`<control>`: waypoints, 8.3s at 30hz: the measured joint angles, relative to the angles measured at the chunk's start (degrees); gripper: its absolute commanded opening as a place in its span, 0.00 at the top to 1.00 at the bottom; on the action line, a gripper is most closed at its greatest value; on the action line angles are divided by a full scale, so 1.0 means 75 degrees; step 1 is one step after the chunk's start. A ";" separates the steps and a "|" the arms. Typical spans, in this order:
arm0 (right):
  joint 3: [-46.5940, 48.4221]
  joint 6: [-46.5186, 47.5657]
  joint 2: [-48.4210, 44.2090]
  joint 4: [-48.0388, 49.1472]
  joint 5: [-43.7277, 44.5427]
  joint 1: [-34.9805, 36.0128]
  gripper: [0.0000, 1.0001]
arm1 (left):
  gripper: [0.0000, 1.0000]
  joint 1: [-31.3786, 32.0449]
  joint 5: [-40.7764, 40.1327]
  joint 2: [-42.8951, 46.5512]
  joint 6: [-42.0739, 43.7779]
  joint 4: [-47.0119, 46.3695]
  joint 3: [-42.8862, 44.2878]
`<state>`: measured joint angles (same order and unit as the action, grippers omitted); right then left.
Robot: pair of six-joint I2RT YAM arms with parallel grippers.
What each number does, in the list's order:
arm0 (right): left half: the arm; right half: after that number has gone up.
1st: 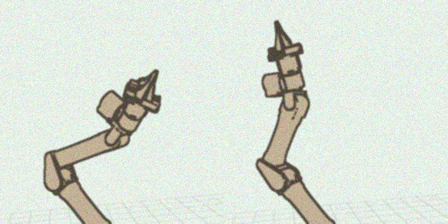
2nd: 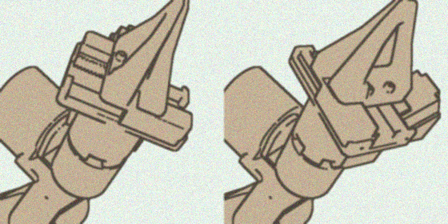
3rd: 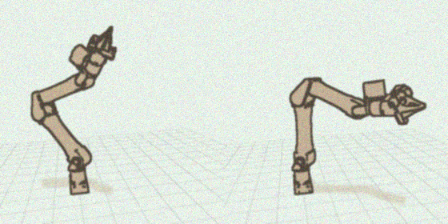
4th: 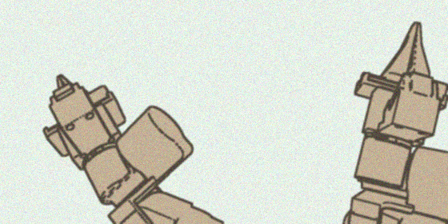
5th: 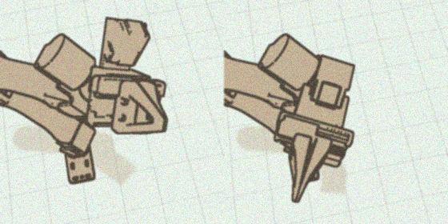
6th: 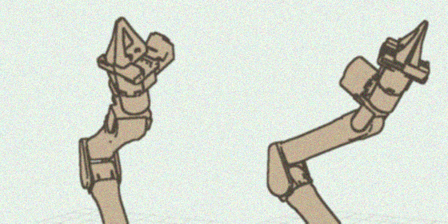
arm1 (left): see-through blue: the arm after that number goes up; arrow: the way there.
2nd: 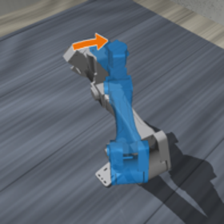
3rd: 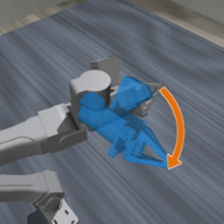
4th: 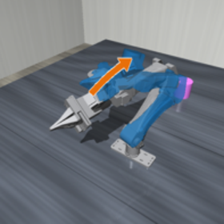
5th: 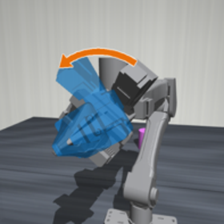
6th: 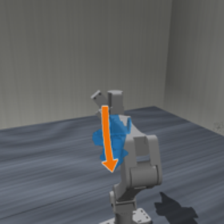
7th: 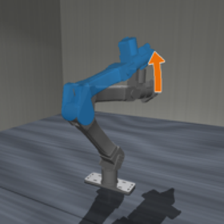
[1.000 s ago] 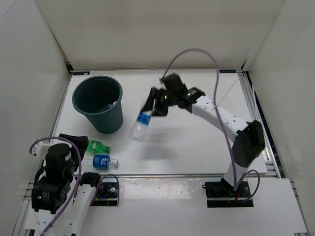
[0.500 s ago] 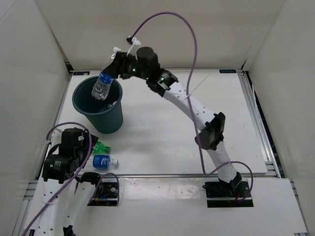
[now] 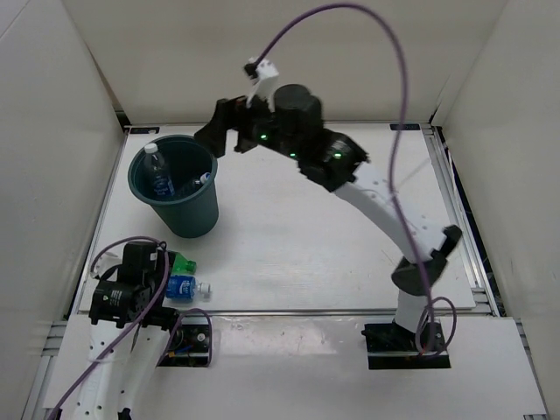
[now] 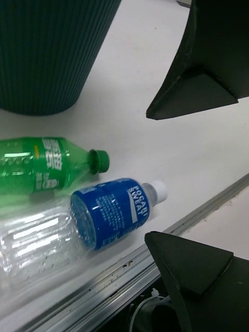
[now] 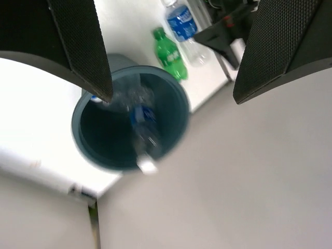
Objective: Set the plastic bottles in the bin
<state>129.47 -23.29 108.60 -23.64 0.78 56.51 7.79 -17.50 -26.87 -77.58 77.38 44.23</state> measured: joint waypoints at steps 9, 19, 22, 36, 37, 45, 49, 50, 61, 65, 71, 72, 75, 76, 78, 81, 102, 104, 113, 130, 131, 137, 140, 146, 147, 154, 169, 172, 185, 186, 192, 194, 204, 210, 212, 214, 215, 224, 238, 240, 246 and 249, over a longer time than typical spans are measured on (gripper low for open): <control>-0.0428 0.0163 -0.1953 -0.0950 0.0085 0.0020 0.00 | 0.00 0.0000 -0.0670 0.0198 -0.1166 -0.0583 -0.0991; -0.1268 0.0169 -0.1976 -0.2448 0.0277 0.0020 0.00 | 0.11 0.0000 -0.0711 -0.0784 -0.2393 -0.1116 -0.1702; -0.1288 0.0192 -0.1993 -0.2643 0.0318 0.0020 0.00 | 0.12 0.0000 -0.0676 -0.0988 -0.2527 -0.1186 -0.1821; -0.1387 0.0411 -0.2253 -0.3060 0.0676 0.0020 0.00 | 0.26 -0.0580 -0.0073 -0.2046 -0.2229 -0.1833 -0.2495; -0.1387 0.0420 -0.2259 -0.3060 0.0702 0.0020 0.00 | 0.30 -0.0609 -0.0026 -0.2069 -0.2206 -0.1810 -0.2527; -0.1492 0.0449 -0.2261 -0.3075 0.0793 0.0006 0.00 | 0.57 -0.0714 0.0131 -0.1912 -0.2052 -0.1626 -0.2445; -0.1495 0.0423 -0.2261 -0.3072 0.0804 -0.0038 0.00 | 0.63 -0.0717 0.0294 -0.1798 -0.1999 -0.1221 -0.2002; -0.1501 0.0420 -0.2261 -0.3069 0.0816 -0.0041 0.00 | 0.65 -0.0717 0.0323 -0.1763 -0.1999 -0.1035 -0.1798; -0.1623 0.0335 -0.2244 -0.3051 0.0883 -0.0070 0.00 | 0.74 -0.0717 0.0382 -0.1145 -0.2107 -0.0064 0.1498; -0.1623 0.0335 -0.2197 -0.3037 0.0883 -0.0070 0.00 | 0.70 -0.0717 -0.0003 -0.1667 -0.1851 -0.0035 0.3144; -0.1620 0.0338 -0.2037 -0.2981 0.0886 -0.0090 0.00 | 0.68 -0.0720 -0.1084 -0.3057 -0.0350 -0.0469 0.5313; -0.1620 0.0338 -0.2011 -0.2973 0.0886 -0.0093 0.00 | 0.68 -0.0720 -0.1300 -0.3284 0.0009 -0.0729 0.5473; -0.1562 0.0344 -0.1909 -0.2900 0.0877 -0.0134 0.00 | 0.67 -0.0723 -0.1915 -0.3899 0.1244 -0.1816 0.5575; -0.1536 0.0350 -0.1883 -0.2882 0.0874 -0.0149 0.00 | 0.65 -0.0726 -0.2052 -0.4089 0.1562 -0.2107 0.5575; -0.1445 0.0358 -0.1833 -0.2862 0.0868 -0.0181 0.00 | 0.61 -0.0720 -0.2308 -0.4529 0.2157 -0.2678 0.5592; -0.1370 0.0364 -0.1813 -0.2827 0.0860 -0.0242 0.00 | 0.53 -0.0580 -0.2634 -0.5281 0.2836 -0.3147 0.5826; -0.1335 0.0268 -0.1813 -0.2786 0.0425 -0.0752 0.00 | 0.00 -0.0102 -0.3107 -0.1128 0.3791 -0.2789 0.3322; -0.1343 0.0213 -0.1813 -0.2774 0.0318 -0.0822 0.00 | 0.00 -0.0102 -0.2929 -0.0589 0.3331 -0.2474 0.2471; -0.1696 0.0157 -0.1816 -0.2655 0.0023 -0.0892 0.00 | 0.00 -0.0102 -0.1679 0.0600 0.1224 -0.2060 -0.0656; -0.2967 0.0160 -0.2911 -0.2649 -0.0341 -0.1658 0.00 | 0.00 -0.0102 -0.0994 0.0297 -0.0233 -0.4051 -0.2891; -0.3008 0.0160 -0.3005 -0.2649 -0.0341 -0.1676 0.00 | 0.00 -0.0102 -0.0970 0.0216 -0.0280 -0.4132 -0.2952; -0.3267 0.0192 -0.3284 -0.2626 -0.0326 -0.1684 0.00 | 0.06 -0.0140 -0.0933 0.0061 -0.0452 -0.4674 -0.3416; -0.3459 0.0201 -0.3410 -0.2634 -0.0286 -0.1684 0.00 | 0.14 -0.0277 -0.0810 0.0067 -0.0580 -0.4791 -0.3722; -0.3628 0.0277 -0.3558 -0.2649 -0.0181 -0.1684 0.00 | 0.36 -0.0525 -0.0586 0.0271 -0.0670 -0.4890 -0.3966; -0.3625 0.0286 -0.3561 -0.2652 -0.0175 -0.1684 0.00 | 0.38 -0.0533 -0.0554 0.0367 -0.0679 -0.4876 -0.3987; -0.3628 0.0306 -0.3561 -0.2652 -0.0117 -0.1684 0.00 | 0.50 -0.0533 -0.0513 0.1247 -0.0860 -0.4336 -0.3975; -0.3625 0.0306 -0.3515 -0.2652 -0.0157 -0.1684 0.00 | 0.00 -0.0533 -0.0618 -0.0213 -0.0947 -0.4374 -0.3483; -0.3625 0.0303 -0.3509 -0.2652 -0.0160 -0.1684 0.00 | 0.00 -0.0548 -0.0656 -0.0903 -0.0863 -0.4689 -0.3369; -0.3625 0.0303 -0.3413 -0.2655 -0.0102 -0.1684 0.00 | 0.51 -0.2739 0.0871 -0.1501 -0.0184 -0.6143 -0.3926; -0.3625 0.0306 -0.3404 -0.2652 -0.0096 -0.1690 0.00 | 0.55 -0.2929 0.1070 -0.1469 -0.0052 -0.6207 -0.3955; -0.3582 0.0306 -0.3241 -0.2655 -0.0073 -0.1743 0.00 | 0.72 -0.3698 0.2005 -0.1241 0.0749 -0.6184 -0.3978; -0.3555 0.0300 -0.3153 -0.2649 -0.0073 -0.1749 0.00 | 0.73 -0.3783 0.2171 -0.1058 0.0924 -0.5727 -0.3768; -0.3532 -0.0020 -0.2970 -0.2649 -0.0309 -0.2127 0.00 | 0.73 -0.3824 0.1702 -0.0679 0.1632 -0.3966 -0.0283; -0.3532 -0.0131 -0.2958 -0.2643 -0.0364 -0.2189 0.00 | 0.75 -0.3824 0.0973 -0.1195 0.2477 -0.3468 0.1673; -0.3532 -0.0160 -0.2952 -0.2637 -0.0393 -0.2197 0.00 | 0.75 -0.3824 0.0950 -0.1311 0.2771 -0.3684 0.2040; -0.3532 -0.0181 -0.2926 -0.2605 -0.0449 -0.2232 0.00 | 0.75 -0.3824 0.1058 -0.1530 0.3069 -0.4156 0.2279; -0.3532 -0.0204 -0.2911 -0.2591 -0.0504 -0.2261 0.00 | 0.75 -0.3815 0.1148 -0.1711 0.3194 -0.4392 0.2372; -0.3346 -0.0297 -0.2468 -0.2483 -0.0848 -0.2355 0.00 | 0.69 -0.2457 0.1845 -0.4488 0.4147 -0.6132 0.3177; -0.3220 -0.0466 -0.2457 -0.2518 -0.1947 -0.3392 0.00 | 0.00 -0.0968 0.0979 -0.4523 0.5292 -0.6496 0.3448; -0.3159 -0.0495 -0.2439 -0.2623 -0.2186 -0.3634 0.00 | 0.00 -0.0962 0.0947 -0.4517 0.5525 -0.6496 0.3608; -0.3042 -0.0560 -0.2430 -0.2690 -0.2550 -0.4077 0.00 | 0.00 -0.0796 0.0953 -0.4395 0.6172 -0.6548 0.3984; -0.3042 -0.0597 -0.2430 -0.2731 -0.2559 -0.4191 0.00 | 0.00 -0.0717 0.0545 -0.3934 0.6478 -0.6429 0.3911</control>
<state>106.65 -27.77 90.37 -44.12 -18.41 25.08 2.42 -13.41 -56.38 -28.99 29.17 73.56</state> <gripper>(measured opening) 0.998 0.998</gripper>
